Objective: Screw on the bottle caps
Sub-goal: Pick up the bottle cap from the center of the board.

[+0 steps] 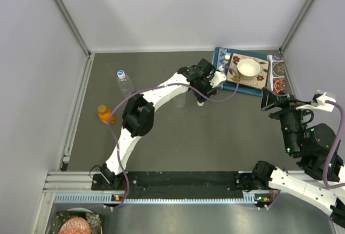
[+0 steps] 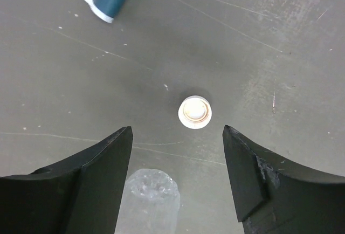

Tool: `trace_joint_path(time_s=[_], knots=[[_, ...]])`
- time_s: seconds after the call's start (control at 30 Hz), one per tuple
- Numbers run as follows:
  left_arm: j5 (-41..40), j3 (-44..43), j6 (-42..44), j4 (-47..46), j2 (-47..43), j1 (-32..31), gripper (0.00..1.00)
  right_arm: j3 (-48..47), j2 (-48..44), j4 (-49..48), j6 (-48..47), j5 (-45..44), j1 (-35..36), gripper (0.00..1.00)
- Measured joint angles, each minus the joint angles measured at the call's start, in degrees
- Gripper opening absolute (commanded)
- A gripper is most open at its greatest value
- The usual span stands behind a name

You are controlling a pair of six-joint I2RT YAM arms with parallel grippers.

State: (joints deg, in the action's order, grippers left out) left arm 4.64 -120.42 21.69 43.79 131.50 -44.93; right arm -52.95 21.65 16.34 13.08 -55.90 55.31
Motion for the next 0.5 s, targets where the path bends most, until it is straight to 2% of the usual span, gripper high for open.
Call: trace_joint_path(time_s=[0.5], knots=[[0.26, 0.13, 0.63, -0.9, 2.95, 1.42, 0.71, 0.0, 0.68, -0.48, -1.38, 2.08, 0.0, 0.7]])
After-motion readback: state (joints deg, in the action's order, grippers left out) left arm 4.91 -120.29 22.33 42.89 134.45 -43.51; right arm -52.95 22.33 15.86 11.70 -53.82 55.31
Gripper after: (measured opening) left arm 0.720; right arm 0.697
